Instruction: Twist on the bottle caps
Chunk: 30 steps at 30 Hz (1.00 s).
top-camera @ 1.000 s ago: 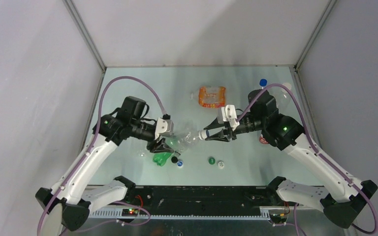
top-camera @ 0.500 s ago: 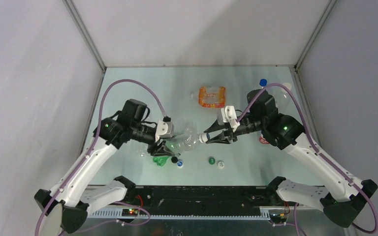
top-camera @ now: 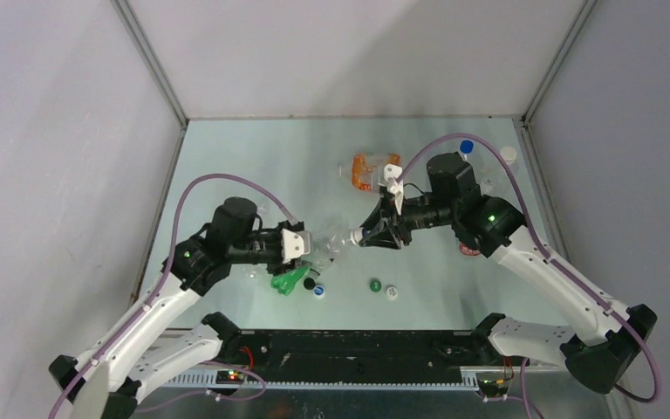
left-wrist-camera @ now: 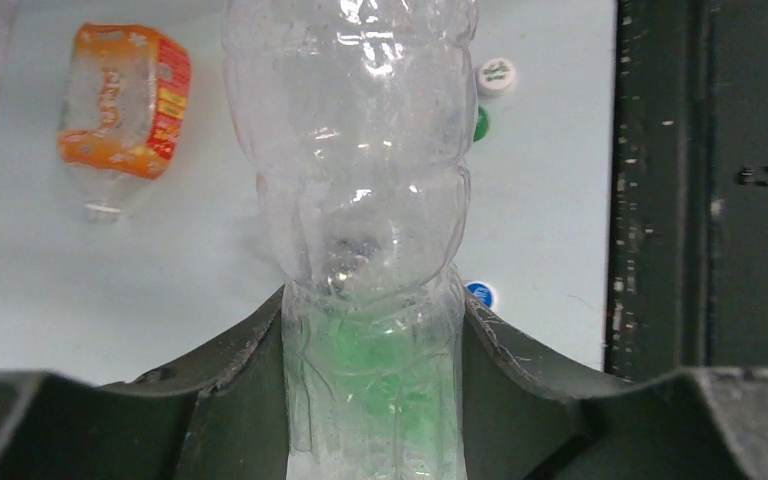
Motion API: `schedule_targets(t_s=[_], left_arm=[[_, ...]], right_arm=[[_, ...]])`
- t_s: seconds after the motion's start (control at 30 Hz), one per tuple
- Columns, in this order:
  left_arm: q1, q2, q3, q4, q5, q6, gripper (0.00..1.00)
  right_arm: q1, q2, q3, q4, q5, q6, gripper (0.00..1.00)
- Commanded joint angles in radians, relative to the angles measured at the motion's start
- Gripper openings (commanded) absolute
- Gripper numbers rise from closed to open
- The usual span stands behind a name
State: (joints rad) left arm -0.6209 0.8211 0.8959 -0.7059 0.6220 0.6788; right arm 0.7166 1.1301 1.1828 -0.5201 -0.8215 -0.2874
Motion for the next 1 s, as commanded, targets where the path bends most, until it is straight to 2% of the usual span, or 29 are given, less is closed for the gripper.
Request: schedule_targets(t_s=[0.0, 0.17, 0.4, 0.57, 0.67, 0.8, 0.83, 0.87, 0.9, 0.93, 0.97], left_arm=[[-0.067, -0.044, -0.022, 0.462, -0.088, -0.016, 0.15], [-0.133, -0.069, -0.115, 0.624, -0.240, -0.004, 0.14], [-0.260, -0.058, -0.198, 0.806, -0.474, 0.053, 0.10], [-0.376, -0.016, -0.242, 0.934, -0.716, 0.130, 0.07], [-0.417, 0.017, -0.257, 0.979, -0.814, 0.158, 0.06], [-0.415, 0.038, -0.264, 0.947, -0.833, 0.113, 0.01], [-0.413, 0.041, -0.263, 0.912, -0.833, 0.105, 0.01], [-0.404, 0.039, -0.262, 0.868, -0.817, 0.084, 0.00], [-0.395, 0.034, -0.262, 0.844, -0.803, 0.072, 0.00], [-0.376, 0.030, -0.261, 0.800, -0.770, 0.043, 0.00], [-0.364, 0.018, -0.261, 0.780, -0.750, 0.030, 0.00]], right_arm=[[0.024, 0.059, -0.001, 0.063, -0.006, 0.248, 0.00], [0.011, 0.082, -0.001, 0.106, 0.078, 0.483, 0.00], [0.011, 0.100, -0.001, 0.141, 0.294, 0.840, 0.00], [0.016, 0.097, 0.000, 0.080, 0.460, 1.089, 0.00], [0.016, 0.091, -0.001, 0.055, 0.515, 1.139, 0.00], [0.010, 0.064, -0.001, 0.089, 0.517, 1.128, 0.01], [0.008, 0.050, -0.001, 0.110, 0.511, 1.091, 0.08], [0.007, 0.044, 0.000, 0.120, 0.508, 1.067, 0.20], [0.006, 0.030, 0.000, 0.141, 0.490, 1.000, 0.28], [0.002, 0.022, -0.001, 0.151, 0.476, 0.962, 0.43], [0.002, 0.006, -0.001, 0.171, 0.448, 0.872, 0.48]])
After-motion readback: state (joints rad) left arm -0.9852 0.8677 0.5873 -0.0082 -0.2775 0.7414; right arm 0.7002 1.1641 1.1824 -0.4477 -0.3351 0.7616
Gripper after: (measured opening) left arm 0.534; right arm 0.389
